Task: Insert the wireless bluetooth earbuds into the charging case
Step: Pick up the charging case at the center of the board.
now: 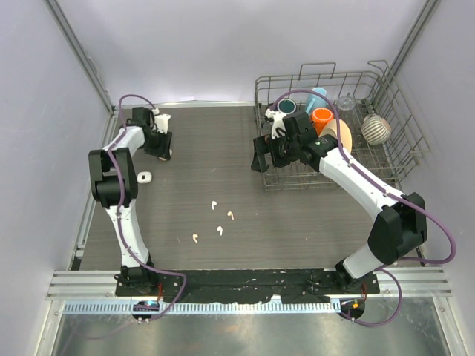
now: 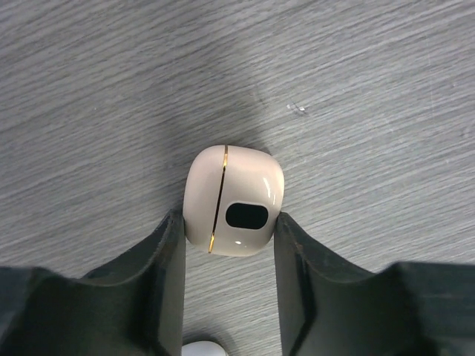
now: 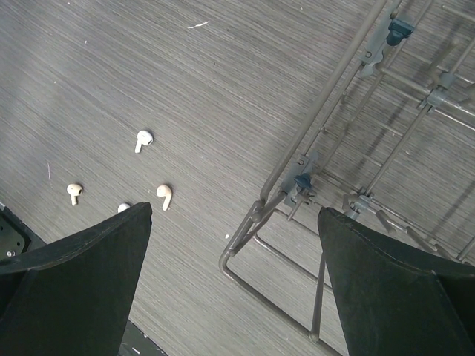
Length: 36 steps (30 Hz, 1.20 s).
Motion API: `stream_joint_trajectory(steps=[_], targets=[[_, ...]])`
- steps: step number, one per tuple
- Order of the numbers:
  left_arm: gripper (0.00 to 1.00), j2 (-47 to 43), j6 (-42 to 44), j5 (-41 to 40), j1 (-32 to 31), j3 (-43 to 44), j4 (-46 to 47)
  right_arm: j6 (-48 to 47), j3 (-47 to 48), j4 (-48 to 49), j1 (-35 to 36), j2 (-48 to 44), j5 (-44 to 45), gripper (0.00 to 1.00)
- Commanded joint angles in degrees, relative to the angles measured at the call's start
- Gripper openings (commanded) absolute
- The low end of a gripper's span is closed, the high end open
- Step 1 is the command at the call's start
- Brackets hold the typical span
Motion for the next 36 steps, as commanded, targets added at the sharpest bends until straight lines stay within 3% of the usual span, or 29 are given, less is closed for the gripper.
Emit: stream_joint_trajectory(steps=[1, 3, 9, 18, 23, 27, 36], targets=[[0.31, 0.1, -0.1, 2.5, 0.2, 1.6, -1.8, -0.5, 2.8, 1.0, 0.1, -0.2, 0.9, 1.0], [0.2, -1.2, -0.4, 3.3, 0.2, 1.2, -1.7, -0.2, 2.7, 1.0, 0.1, -0.2, 1.1, 1.0], [0.07, -8.5, -1.9, 7.6, 0.1, -1.9, -1.5, 2.4, 2.2, 1.4, 0.1, 0.1, 2.5, 1.0], [0.03, -23.1, -4.8, 13.1, -3.0, -8.4, -5.3, 9.4, 0.3, 4.8, 0.1, -1.3, 0.1, 1.0], [0.04, -32.4, -4.3, 12.1, -11.8, -13.2, -6.2, 17.2, -1.0, 9.4, 0.1, -4.0, -5.7, 1.0], [0.02, -39.8, -4.0, 13.5, -20.1, -19.5, -1.2, 22.0, -3.0, 12.9, 0.1, -5.8, -9.4, 1.0], [0.01, -54.6, -7.9, 16.4, -25.3, -31.0, 11.6, 31.0, -10.7, 24.1, 0.1, -8.2, -20.3, 0.99]])
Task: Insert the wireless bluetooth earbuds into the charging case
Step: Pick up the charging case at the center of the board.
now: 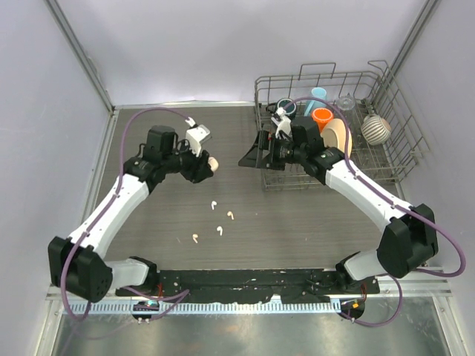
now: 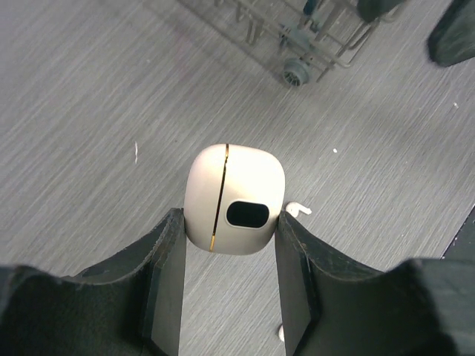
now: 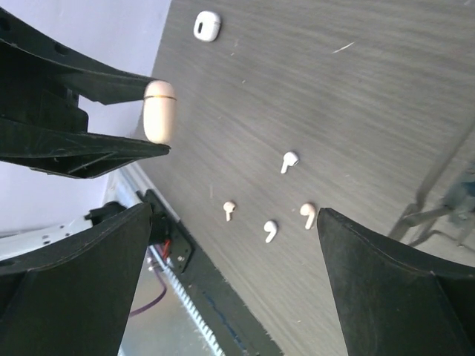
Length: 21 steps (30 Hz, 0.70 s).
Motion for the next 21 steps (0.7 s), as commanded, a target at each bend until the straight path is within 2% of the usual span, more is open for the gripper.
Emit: stream_joint_trajectory(steps=[1, 2, 5, 13, 21], targets=[[0.01, -5.8, -1.9, 2.4, -1.3, -1.8, 8.1, 6.9, -2.8, 9.4, 0.2, -2.3, -7.1, 0.98], [0.01, -6.4, -2.3, 2.4, -1.8, -2.1, 8.1, 7.1, -3.0, 9.6, 0.2, -2.1, -7.5, 0.92], [0.01, -8.3, -2.3, 1.8, -3.7, -3.3, 8.0, 7.8, -2.9, 10.6, 0.2, -1.8, -8.7, 0.87], [0.01, -9.9, -1.3, -4.6, -8.3, -4.8, 7.1, 7.4, 0.1, 10.1, 2.8, -0.4, -10.6, 0.87], [0.02, -10.7, -0.9, -6.5, -10.6, -4.2, 7.4, 6.9, 2.2, 8.6, 5.6, 2.9, -10.5, 0.83]])
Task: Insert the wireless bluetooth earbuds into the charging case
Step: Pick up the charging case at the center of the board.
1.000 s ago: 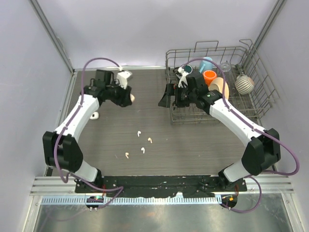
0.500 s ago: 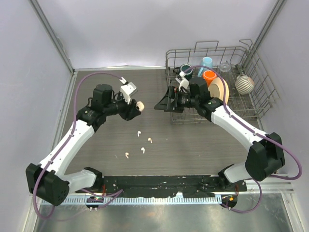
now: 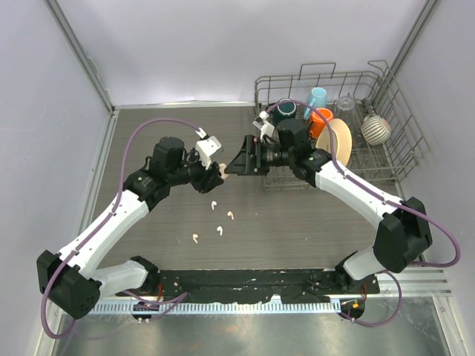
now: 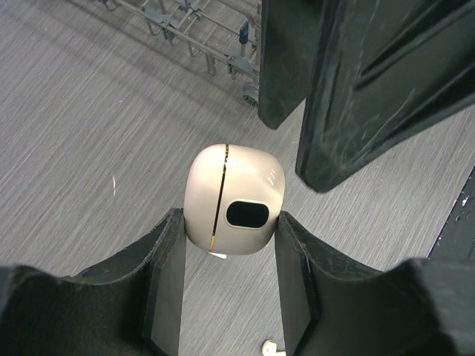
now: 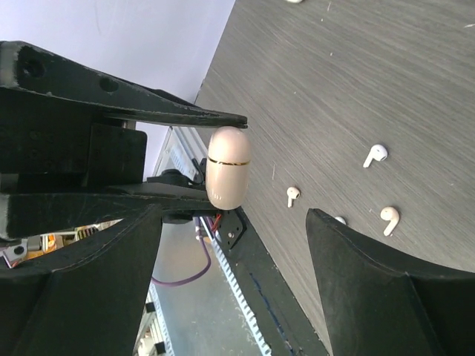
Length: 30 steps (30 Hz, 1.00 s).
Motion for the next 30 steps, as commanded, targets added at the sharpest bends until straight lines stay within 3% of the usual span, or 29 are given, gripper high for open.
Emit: stream_joint_trajectory(steps=[1, 18, 24, 26, 30], targets=[[0.02, -2.2, 0.7, -1.6, -0.8, 0.6, 2.3, -0.3, 2.6, 1.0, 0.9, 1.1, -1.1, 0.8], [0.0, -1.8, 1.4, -0.9, -2.9, 1.6, 1.1, 1.0, 2.9, 3.4, 2.2, 3.4, -1.9, 0.68], [0.01, -1.3, 1.6, -0.2, -3.3, 1.9, 1.0, 1.2, 2.7, 4.6, 2.3, 3.5, -2.3, 0.59], [0.01, -1.3, 1.7, 0.1, -3.5, 1.9, 0.9, 1.5, 2.8, 4.9, 2.3, 3.6, -2.8, 0.5], [0.01, -1.1, 1.6, 0.6, -3.7, 1.9, 1.0, 2.2, 2.7, 5.8, 2.3, 3.9, -3.7, 0.49]])
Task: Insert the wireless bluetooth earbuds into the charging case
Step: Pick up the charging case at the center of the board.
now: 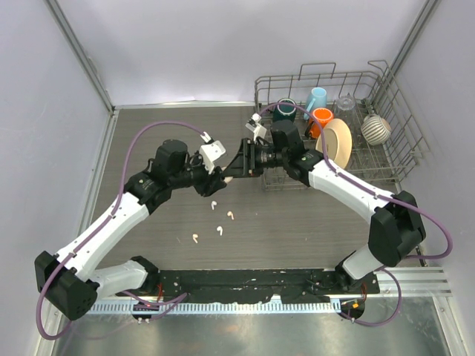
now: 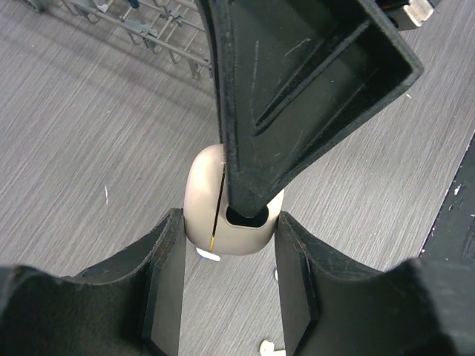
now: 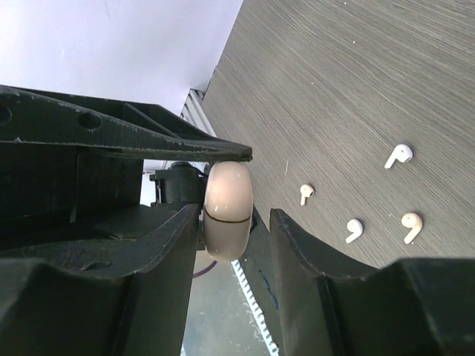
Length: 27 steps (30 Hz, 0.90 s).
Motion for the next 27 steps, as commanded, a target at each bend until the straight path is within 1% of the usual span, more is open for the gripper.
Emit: stream_joint_trajectory(steps=[1, 7, 9, 10, 11, 12, 14, 15, 17, 18, 20, 21, 23, 24, 26, 27], targets=[[0.01, -0.2, 0.0, 1.7, -0.6, 2.0, 1.6, 0.7, 2.2, 3.4, 0.4, 0.5, -1.6, 0.49], [0.01, -0.2, 0.0, 1.1, -0.7, 1.9, 1.9, 1.2, 2.2, 3.8, 0.4, 0.8, -2.5, 0.48], [0.01, -0.3, 0.0, 0.7, -0.7, 1.9, 2.0, 1.4, 2.1, 4.1, 0.4, 0.7, -2.8, 0.4], [0.01, -0.3, 0.0, 0.5, -0.7, 1.8, 2.0, 1.3, 2.0, 4.1, 0.4, 0.7, -2.9, 0.39], [0.01, -0.3, 0.1, 0.4, -0.8, 1.8, 2.0, 1.3, 2.0, 4.3, 0.5, 0.7, -3.1, 0.36], [0.01, -0.2, 0.0, 0.3, -0.8, 1.7, 2.0, 1.4, 2.0, 4.3, 0.5, 0.7, -3.5, 0.29], [0.03, -0.3, -0.1, 0.1, -0.7, 1.5, 2.0, 1.4, 1.8, 4.4, 0.5, 0.6, -3.9, 0.23], [0.06, -0.2, -0.3, 0.0, -0.7, 1.5, 2.3, 1.5, 1.7, 4.5, 0.5, 0.6, -4.0, 0.15], [0.13, -0.2, -0.9, -0.3, -0.7, 1.7, 2.5, 1.5, 1.5, 4.6, 0.5, 0.5, -4.2, 0.08], [0.17, -0.2, -1.4, -0.3, -0.7, 1.7, 2.8, 1.5, 1.3, 4.8, 0.5, 0.4, -4.1, 0.02], [0.25, -0.4, -2.2, -0.3, -0.7, 1.7, 3.4, 1.6, 1.2, 5.1, 0.5, 0.1, -3.6, 0.01], [0.31, -0.4, -2.4, -0.4, -0.7, 1.6, 3.9, 1.7, 1.0, 5.2, 0.5, 0.0, -3.6, 0.01], [0.4, -0.7, -3.2, -0.3, -0.7, 1.5, 4.4, 1.9, 0.7, 5.4, 0.5, -0.4, -3.0, 0.01], [0.47, -0.8, -3.5, -0.3, -0.7, 1.5, 4.5, 2.4, 0.4, 7.1, 0.5, -0.6, -2.7, 0.01], [0.51, -0.9, -4.1, -0.2, -0.7, 1.4, 4.7, 3.1, -0.1, 8.7, 0.5, -1.1, -2.0, 0.01], [0.56, -1.2, -4.3, -0.4, -0.7, 1.3, 4.7, 3.7, -0.4, 9.2, 0.5, -1.3, -1.6, 0.01]])
